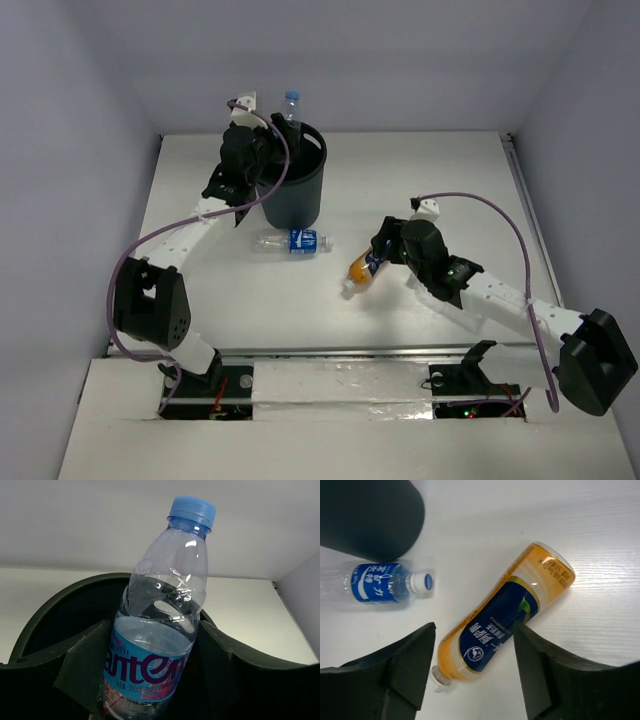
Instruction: Put the plastic bottles in the bin
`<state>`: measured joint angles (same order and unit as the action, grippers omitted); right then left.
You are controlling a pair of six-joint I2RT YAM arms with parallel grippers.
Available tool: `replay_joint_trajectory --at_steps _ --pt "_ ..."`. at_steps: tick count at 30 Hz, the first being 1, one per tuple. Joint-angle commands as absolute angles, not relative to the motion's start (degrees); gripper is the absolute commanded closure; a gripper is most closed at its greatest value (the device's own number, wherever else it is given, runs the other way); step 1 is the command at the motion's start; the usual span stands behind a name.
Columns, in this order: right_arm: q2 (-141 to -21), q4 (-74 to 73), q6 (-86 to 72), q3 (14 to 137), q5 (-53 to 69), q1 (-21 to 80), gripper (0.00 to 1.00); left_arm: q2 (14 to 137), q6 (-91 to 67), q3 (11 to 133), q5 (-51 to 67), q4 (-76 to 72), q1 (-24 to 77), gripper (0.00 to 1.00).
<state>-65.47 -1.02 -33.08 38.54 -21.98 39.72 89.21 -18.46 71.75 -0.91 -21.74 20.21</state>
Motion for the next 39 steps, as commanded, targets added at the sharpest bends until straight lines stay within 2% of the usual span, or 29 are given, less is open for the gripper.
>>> replay_joint_trajectory --at_steps 1,4,6,10,18,28,33,36,37,38,39 --pt "-66.70 -2.81 -34.45 41.31 -24.87 39.02 0.23 86.93 -18.28 70.49 -2.28 -27.16 20.48 0.34" --pt "-68.81 -4.30 -36.03 42.01 -25.92 38.50 0.11 85.52 -18.54 69.88 -3.25 -27.25 20.48 0.30" --pt "-70.04 -4.22 -36.82 41.75 -26.36 37.97 0.08 83.77 -18.89 69.44 -3.34 -28.12 20.48 0.27" --pt "-74.69 -2.29 -38.49 41.40 -23.57 36.22 0.07 80.78 -20.30 68.91 -2.55 -29.00 21.01 0.22" --pt "-80.59 -0.79 -40.25 43.68 -20.74 33.49 0.00 71.12 -25.22 61.89 -2.37 -31.80 23.02 0.24" --pt "-90.25 2.72 -43.42 47.28 -17.05 31.20 0.01 57.05 -22.24 43.44 -8.78 -32.52 39.37 0.24" --pt "-92.28 2.46 -45.17 48.87 -18.28 31.20 0.09 51.51 -22.50 37.19 -9.49 -31.03 42.54 0.25" --pt "-92.02 1.93 -45.61 48.87 -20.47 31.20 0.19 48.36 -22.24 34.90 -10.54 -28.57 43.15 0.25" --pt "-91.76 1.93 -45.62 48.87 -21.44 31.20 0.23 47.30 -22.24 33.41 -10.81 -28.30 43.15 0.25" --pt "-91.50 1.93 -45.53 48.87 -21.88 31.20 0.34 46.42 -22.32 32.79 -10.98 -28.21 43.15 0.25" --pt "-90.80 1.85 -45.61 48.95 -22.41 31.20 0.39 44.58 -22.24 32.09 -11.25 -27.95 43.15 0.25"
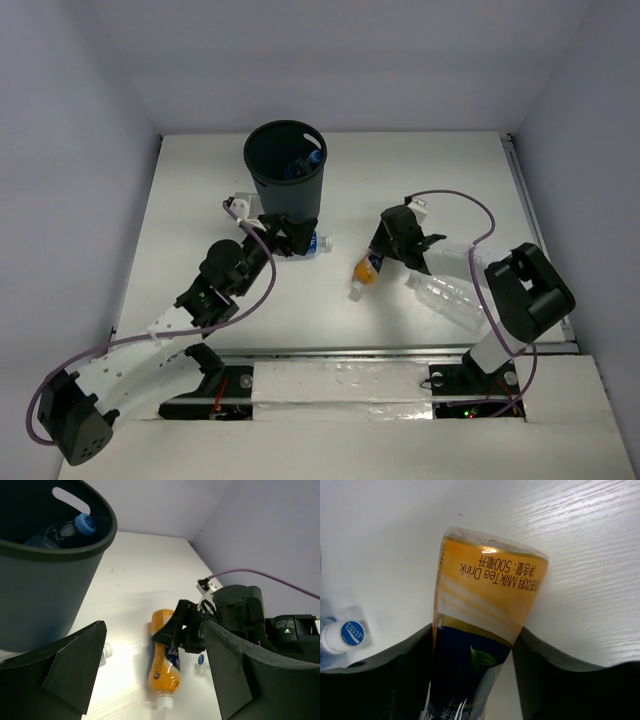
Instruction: Put the plastic bottles in the bin
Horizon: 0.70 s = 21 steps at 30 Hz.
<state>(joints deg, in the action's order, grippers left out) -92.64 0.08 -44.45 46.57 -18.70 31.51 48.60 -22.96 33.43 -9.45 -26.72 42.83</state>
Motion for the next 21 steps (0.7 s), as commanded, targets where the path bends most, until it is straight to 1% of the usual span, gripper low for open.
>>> replay_joint_trajectory --at_steps 1,2,4,6,7,10,11,13,17,18,19,20,21 --pt "-90.27 2.02 -45.70 48.96 -22.76 31.20 0.44 43.52 -22.24 31.04 -11.60 -27.69 43.15 0.25" --pt "-89.74 2.28 -45.70 49.13 -23.55 31.20 0.48 42.64 -22.24 30.68 -11.69 -27.42 43.15 0.26" --pt "-87.72 2.55 -45.62 49.48 -24.78 31.20 0.51 39.91 -22.59 29.71 -11.95 -26.28 43.15 0.26" --pt "-85.09 1.50 -45.09 50.01 -25.92 31.20 0.51 37.02 -22.85 29.10 -10.99 -24.88 43.15 0.27" --pt "-81.68 1.23 -44.65 50.27 -26.28 31.20 0.52 35.96 -22.94 28.31 -10.64 -24.44 43.15 0.27" --pt "-75.96 0.26 -41.93 53.78 -27.34 31.20 0.52 32.18 -23.55 25.85 -10.46 -22.94 43.68 0.29" --pt "-73.07 0.61 -40.18 56.66 -26.38 31.20 0.53 31.38 -23.82 25.06 -10.55 -22.77 43.68 0.32" --pt "-71.64 0.97 -38.85 60.62 -23.23 31.20 0.53 29.10 -23.99 22.78 -10.98 -22.59 43.68 0.34" --pt "-74.43 2.63 -32.98 73.01 -22.93 33.57 0.54 26.02 -23.47 19.34 -14.84 -22.33 43.68 0.41" --pt "-77.40 2.55 -32.18 78.43 -22.94 34.10 0.53 24.80 -23.21 18.90 -15.55 -21.89 43.68 0.43" --pt "-80.30 3.77 -30.78 80.84 -22.77 34.97 0.53 23.39 -22.94 17.77 -16.86 -21.88 43.68 0.45" --pt "-80.33 5.00 -29.89 82.86 -22.85 34.98 0.53 23.38 -22.94 17.32 -17.66 -21.97 43.68 0.45" --pt "-83.38 5.79 -29.10 84.97 -23.03 35.76 0.53 21.90 -23.20 16.88 -18.36 -21.71 43.68 0.45"
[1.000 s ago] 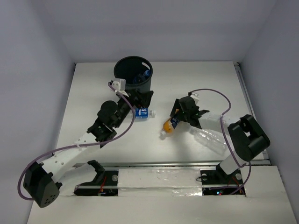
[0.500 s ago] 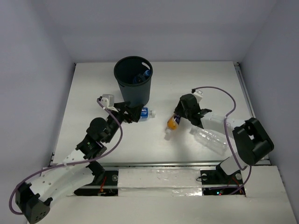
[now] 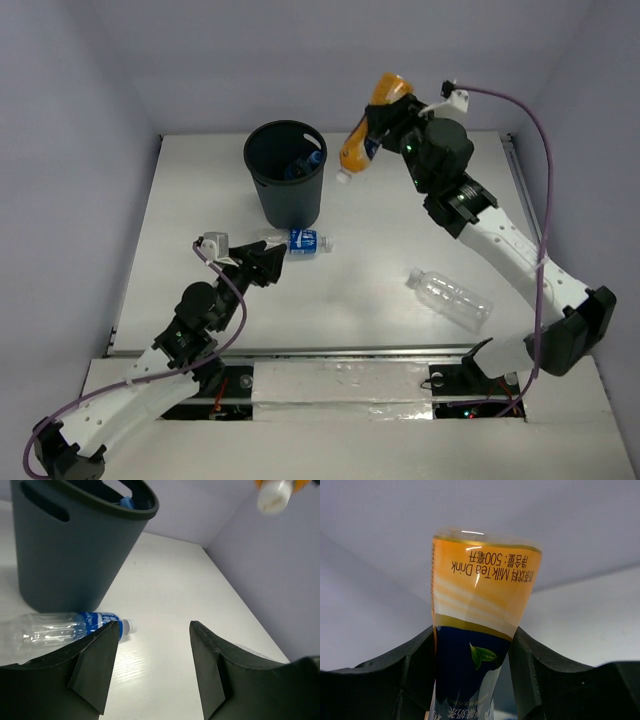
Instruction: Put the plastic bottles in the bin
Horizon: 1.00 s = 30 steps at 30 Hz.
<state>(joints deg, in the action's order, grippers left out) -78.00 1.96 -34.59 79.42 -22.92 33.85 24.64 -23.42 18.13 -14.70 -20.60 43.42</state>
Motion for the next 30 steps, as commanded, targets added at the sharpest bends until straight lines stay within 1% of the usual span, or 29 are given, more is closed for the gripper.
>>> replay_joint_trajectory --at_steps 1,4,6,7,8,10,11,12,14,16,19,22,25,28,30 --pt "-85.06 6.41 -28.31 89.60 -23.38 36.55 0.53 21.28 -23.20 16.35 -18.63 -21.53 43.68 0.46" --pt "-92.88 10.01 -23.57 96.31 -26.45 38.05 0.52 18.73 -23.73 15.91 -20.30 -20.57 43.68 0.46" --pt "-97.62 11.33 -19.71 103.86 -28.38 38.84 0.51 17.41 -23.82 15.47 -20.65 -20.22 43.68 0.46" --pt "-102.26 11.42 -18.47 106.58 -29.52 38.85 0.51 17.05 -23.91 15.38 -20.83 -20.21 43.68 0.45" --pt "-104.65 11.34 -16.11 111.83 -30.05 40.24 0.51 16.79 -23.99 15.38 -20.83 -20.04 43.68 0.45" --pt "-108.96 10.99 -13.72 116.96 -31.54 40.78 0.51 16.96 -23.91 15.47 -20.92 -19.87 43.68 0.45" --pt "-112.99 10.55 -11.45 119.51 -32.94 41.65 0.51 17.14 -23.99 15.56 -20.83 -19.86 43.68 0.45" --pt "-114.94 10.37 -10.29 124.32 -33.83 42.36 0.51 17.40 -23.91 15.56 -20.92 -19.78 43.68 0.45" --pt "-120.11 8.62 -7.66 129.35 -36.20 42.36 0.50 17.67 -23.91 15.64 -20.92 -19.95 43.68 0.45" --pt "-122.77 8.61 -5.64 134.11 -37.26 43.07 0.50 18.10 -23.82 15.64 -20.66 -20.21 43.68 0.45" --pt "-125.77 8.00 -3.34 135.18 -37.97 44.38 0.47 18.46 -23.82 15.73 -20.39 -20.22 43.68 0.45" --pt "-125.60 10.71 -1.85 130.19 -37.45 45.78 0.44 18.63 -23.91 15.73 -20.04 -20.57 43.68 0.45" --pt "-125.51 10.90 -2.28 127.71 -35.95 46.49 0.43 19.16 -23.82 15.56 -20.04 -21.00 43.68 0.45" --pt "-125.25 10.63 -2.90 126.39 -35.86 47.02 0.37 20.04 -23.73 15.64 -20.13 -21.18 43.68 0.45" --pt "-124.63 10.90 -2.99 125.34 -35.60 47.02 0.32 20.74 -23.64 15.73 -20.13 -21.44 43.68 0.45"
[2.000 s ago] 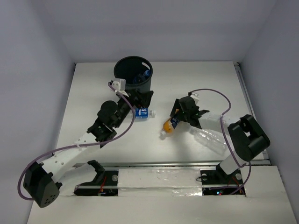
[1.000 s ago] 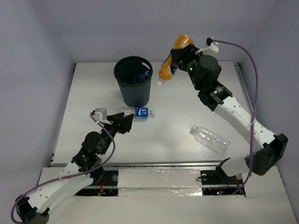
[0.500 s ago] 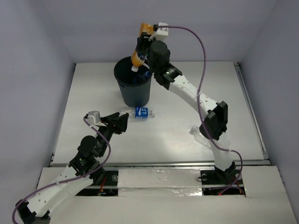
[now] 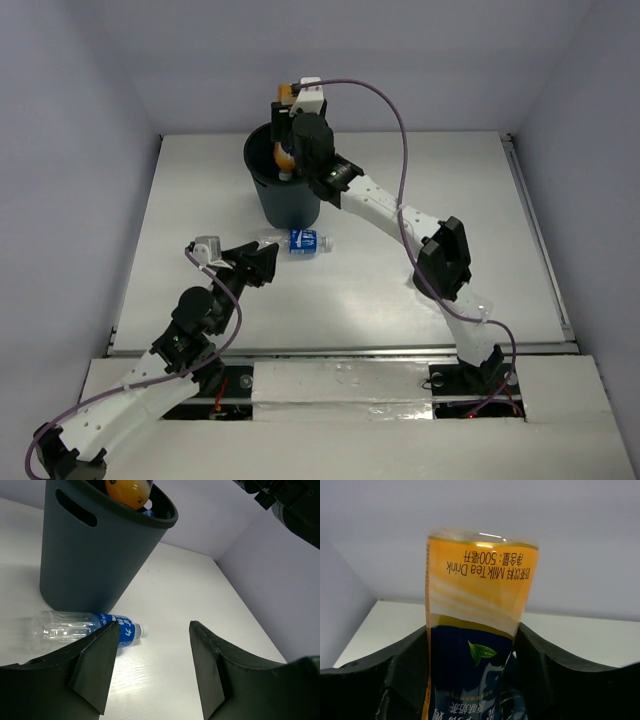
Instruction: Put the plastic bottles in the bin
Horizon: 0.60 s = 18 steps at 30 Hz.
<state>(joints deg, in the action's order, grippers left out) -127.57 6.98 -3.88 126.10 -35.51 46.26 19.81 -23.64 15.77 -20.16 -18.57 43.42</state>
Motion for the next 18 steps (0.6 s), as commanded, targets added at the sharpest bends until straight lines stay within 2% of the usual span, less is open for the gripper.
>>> replay_joint_trajectory --at_steps 1,4,5,8,13,15,18 --pt "-124.28 10.99 -2.99 125.07 -35.42 47.02 0.29 21.00 -23.56 15.73 -20.13 -21.53 43.68 0.45" --pt "-122.09 11.34 -2.64 123.58 -34.02 47.02 0.18 21.62 -23.38 15.56 -19.95 -22.06 43.68 0.45" --pt "-120.51 10.82 -2.64 123.31 -33.32 47.02 0.11 21.80 -23.38 15.47 -19.95 -22.15 43.68 0.45" --pt "-117.17 11.25 -3.78 120.33 -31.56 47.02 0.08 23.11 -23.38 15.21 -19.25 -23.99 43.68 0.43" --pt "-107.17 12.74 -5.89 111.83 -30.85 47.02 0.08 28.73 -23.91 15.47 -15.83 -27.68 43.68 0.41" --pt "-103.29 12.92 -6.50 107.95 -31.46 47.02 0.16 32.41 -24.34 16.08 -14.77 -29.17 43.68 0.40" --pt "-93.28 13.45 -7.03 97.32 -32.78 47.02 0.49 39.08 -24.87 18.80 -11.87 -30.49 44.55 0.40"
